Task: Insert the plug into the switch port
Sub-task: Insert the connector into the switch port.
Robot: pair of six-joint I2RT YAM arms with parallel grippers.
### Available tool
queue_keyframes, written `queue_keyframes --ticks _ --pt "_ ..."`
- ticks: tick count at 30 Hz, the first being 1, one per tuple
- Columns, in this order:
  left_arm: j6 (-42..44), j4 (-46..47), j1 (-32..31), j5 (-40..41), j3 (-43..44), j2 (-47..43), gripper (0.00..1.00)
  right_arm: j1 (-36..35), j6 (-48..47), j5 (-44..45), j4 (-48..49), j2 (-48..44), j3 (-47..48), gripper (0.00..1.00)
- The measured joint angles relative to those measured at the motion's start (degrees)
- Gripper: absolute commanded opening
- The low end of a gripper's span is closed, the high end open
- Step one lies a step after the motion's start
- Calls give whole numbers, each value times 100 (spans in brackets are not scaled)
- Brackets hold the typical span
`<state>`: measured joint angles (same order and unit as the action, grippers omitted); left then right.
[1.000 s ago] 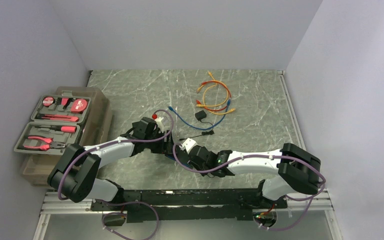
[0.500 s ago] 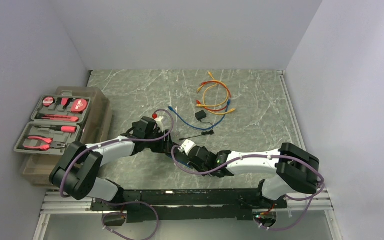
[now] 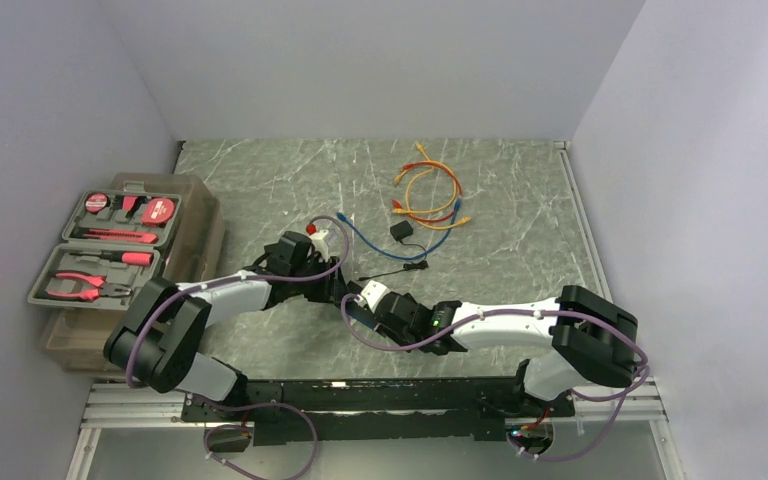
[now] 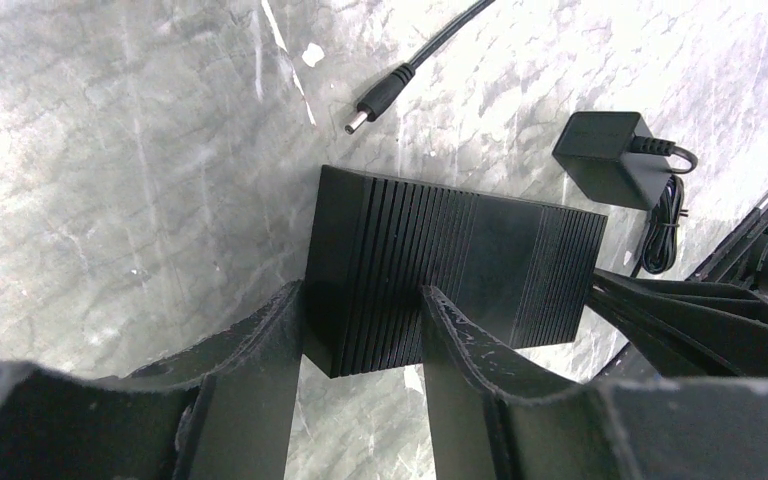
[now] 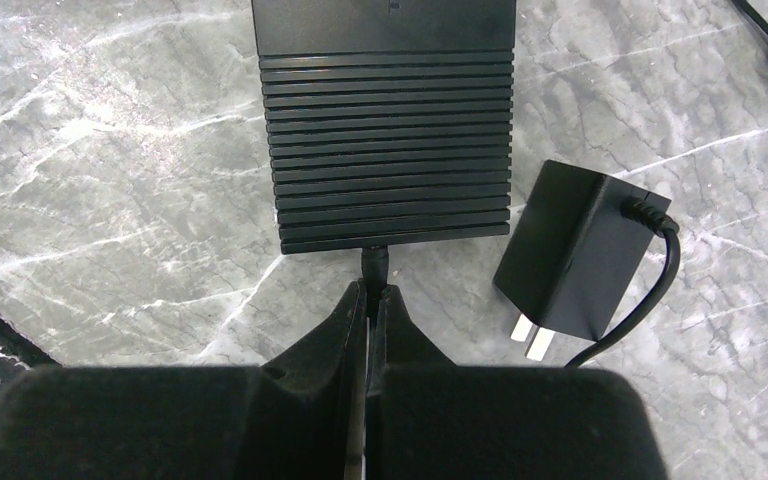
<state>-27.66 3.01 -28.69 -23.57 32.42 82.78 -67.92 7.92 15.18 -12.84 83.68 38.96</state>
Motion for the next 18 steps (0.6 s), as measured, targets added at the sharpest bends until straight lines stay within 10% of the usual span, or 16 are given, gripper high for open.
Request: queue_keyframes --ticks 18 --pt "70 284 11 -33 33 142 32 221 -293 -57 -380 326 463 0"
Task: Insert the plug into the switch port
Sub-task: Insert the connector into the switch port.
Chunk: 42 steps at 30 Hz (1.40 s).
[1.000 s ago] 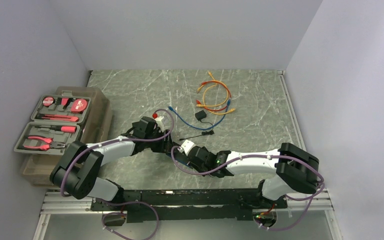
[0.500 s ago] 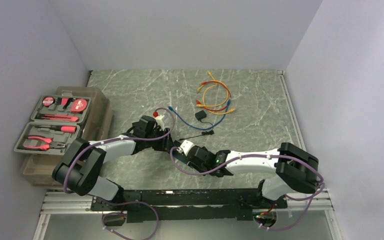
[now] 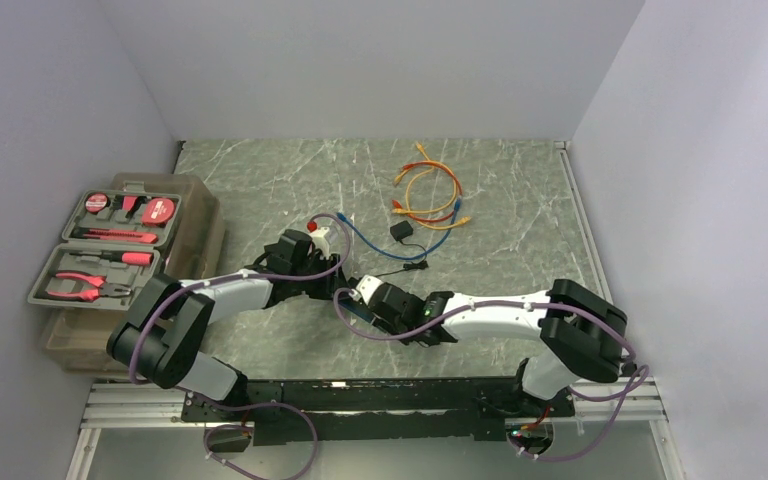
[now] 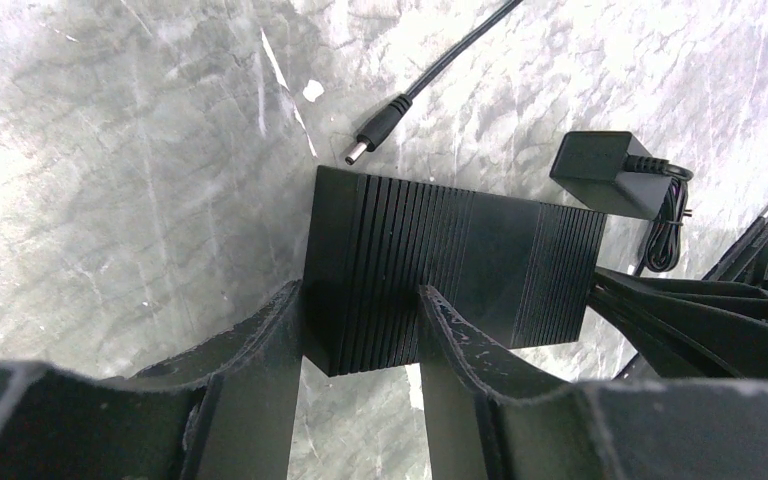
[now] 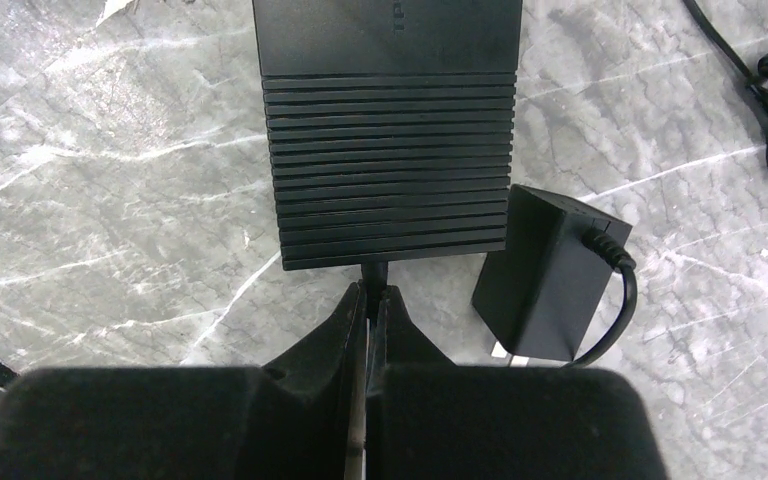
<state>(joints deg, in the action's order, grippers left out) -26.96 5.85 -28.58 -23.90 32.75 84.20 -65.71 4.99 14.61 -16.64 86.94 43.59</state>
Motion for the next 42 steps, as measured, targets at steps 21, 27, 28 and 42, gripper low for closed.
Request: queue_keyframes --ticks 21,27,28,42 --pt "31 -212 -101 262 -24 -234 69 125 -168 -122 98 24 15 0" --pt "-46 -595 -151 271 -74 -601 83 111 -138 -151 372 -142 -181 0" --pt "-79 -664 -151 282 -81 -688 85 105 -138 -162 422 -181 -216 0" --pt "-389 -1530 -142 846 -155 -1991 98 -37 -205 -356 726 -466 -448 0"
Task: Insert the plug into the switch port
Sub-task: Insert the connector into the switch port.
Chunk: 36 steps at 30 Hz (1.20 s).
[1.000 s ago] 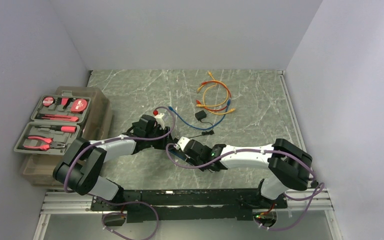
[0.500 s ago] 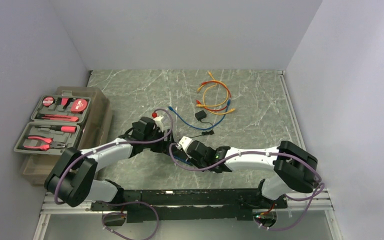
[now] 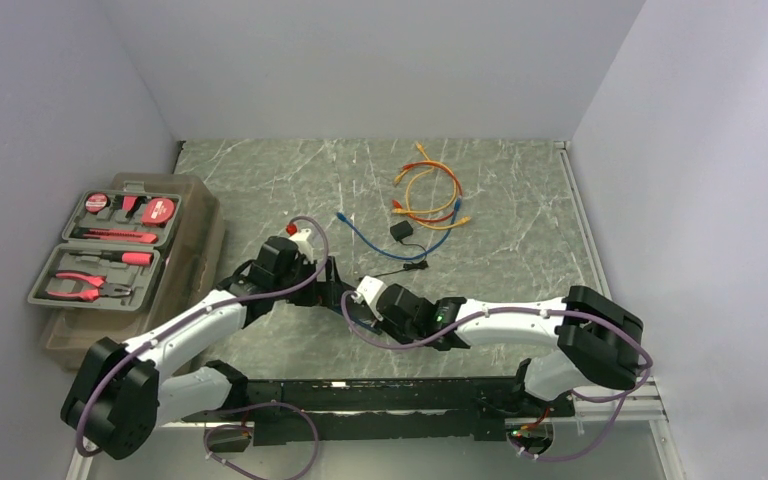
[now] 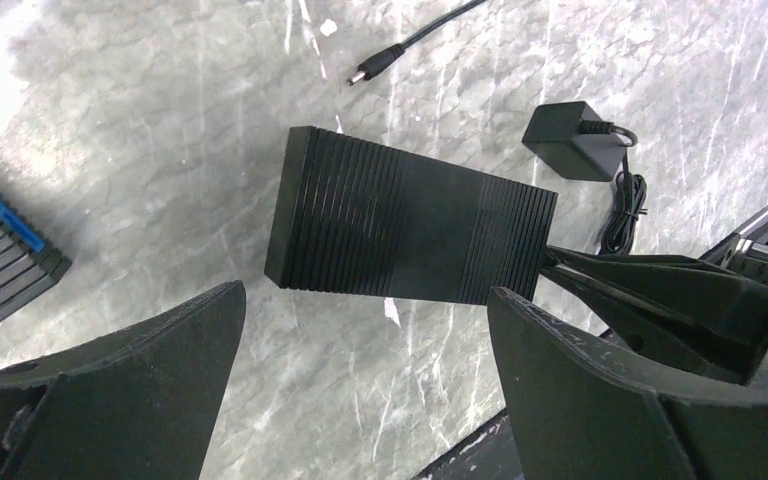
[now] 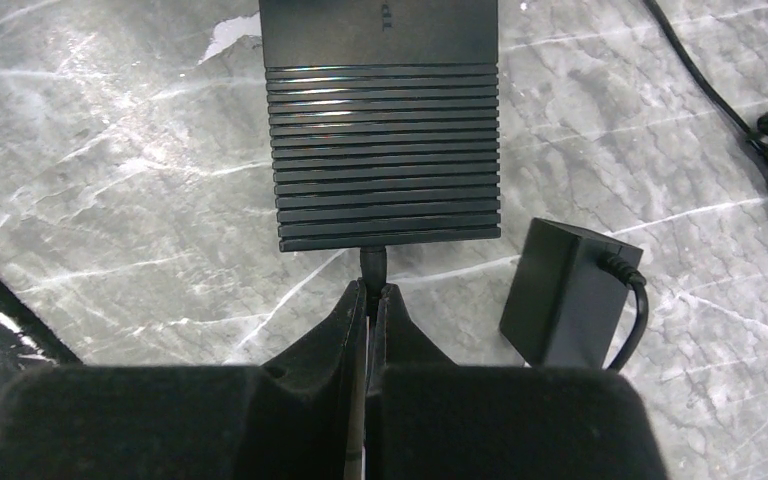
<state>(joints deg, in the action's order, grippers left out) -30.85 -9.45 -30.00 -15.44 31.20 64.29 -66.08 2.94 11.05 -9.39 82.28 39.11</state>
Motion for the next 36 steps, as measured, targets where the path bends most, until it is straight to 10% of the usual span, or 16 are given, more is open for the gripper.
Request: queue_keyframes --ticks 24,33,35,36 --pt "111 -2081 57 872 1043 -2400 99 -275 -2385 -1438 -367 1373 1381 1" --pt "221 -2601 57 1250 1051 -2892 99 -240 -3268 -1519 -442 1488 1714 56" --pt "271 -2601 57 1318 1051 -2955 99 -195 -3281 -1475 -466 1408 1705 96" --pt "278 -2601 57 1340 1051 -2968 99 -153 -3268 -1432 -476 1320 1690 99"
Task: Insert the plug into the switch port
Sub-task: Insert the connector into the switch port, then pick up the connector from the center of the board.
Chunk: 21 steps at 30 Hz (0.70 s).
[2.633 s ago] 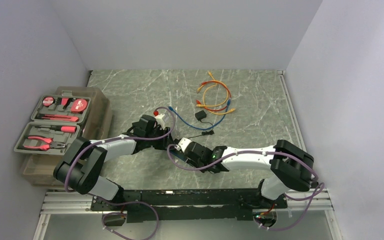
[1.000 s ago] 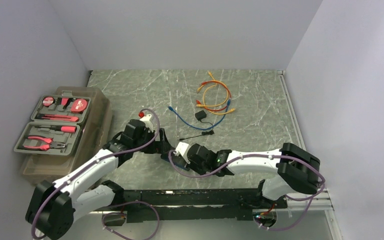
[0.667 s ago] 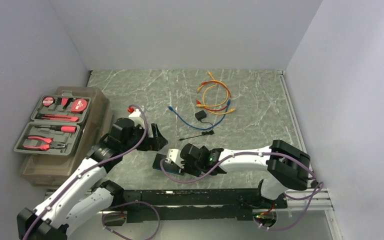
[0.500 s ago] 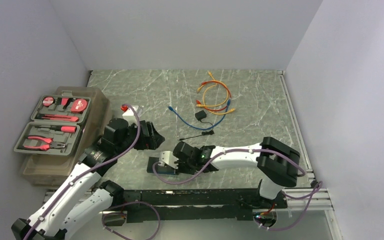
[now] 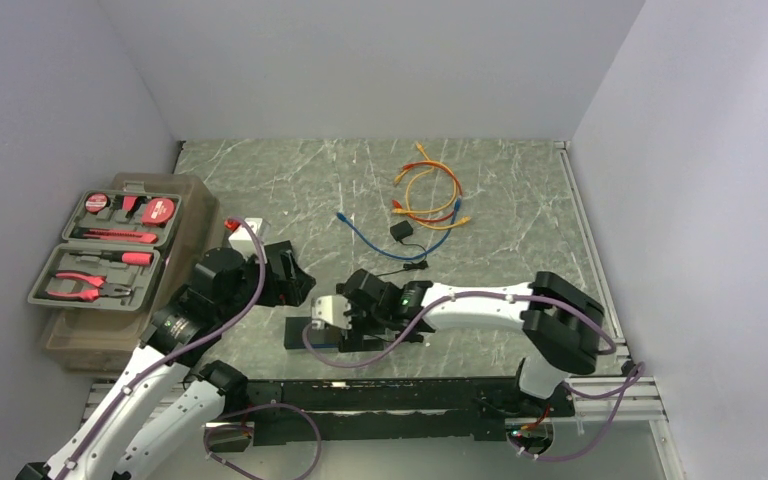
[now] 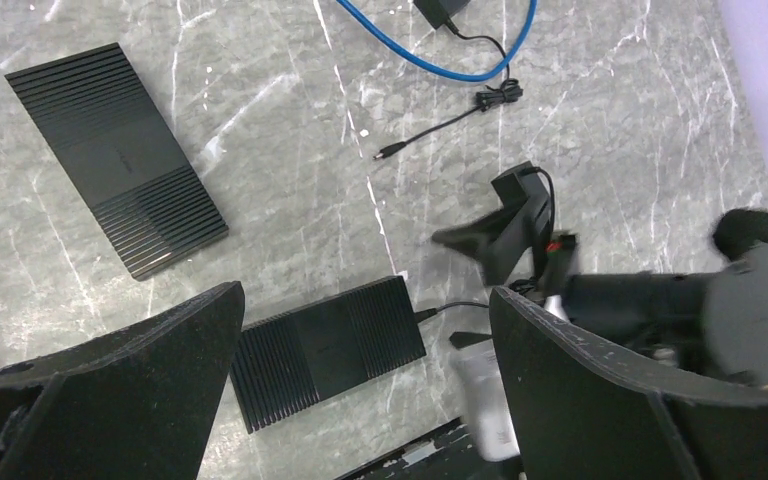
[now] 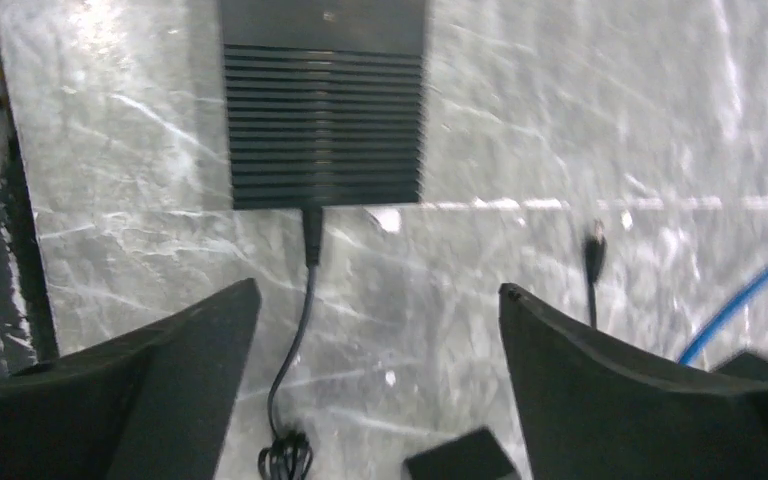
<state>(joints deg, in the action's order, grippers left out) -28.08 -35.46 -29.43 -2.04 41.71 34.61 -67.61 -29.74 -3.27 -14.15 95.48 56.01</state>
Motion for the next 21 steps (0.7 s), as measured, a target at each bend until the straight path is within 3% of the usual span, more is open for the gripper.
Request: queue_keyframes --ticks 9,14,17,21 --pt "96 28 13 46 0 11 99 623 302 953 -20 -1421 -234 100" --pt "105 74 22 74 -28 7 99 1156 752 2208 498 -1860 -339 100" --pt "144 107 26 90 -66 -4 99 1580 1368 2896 780 -2050 -407 100" --pt "170 116 26 90 -101 -44 99 2568 2632 3191 282 -1759 234 100"
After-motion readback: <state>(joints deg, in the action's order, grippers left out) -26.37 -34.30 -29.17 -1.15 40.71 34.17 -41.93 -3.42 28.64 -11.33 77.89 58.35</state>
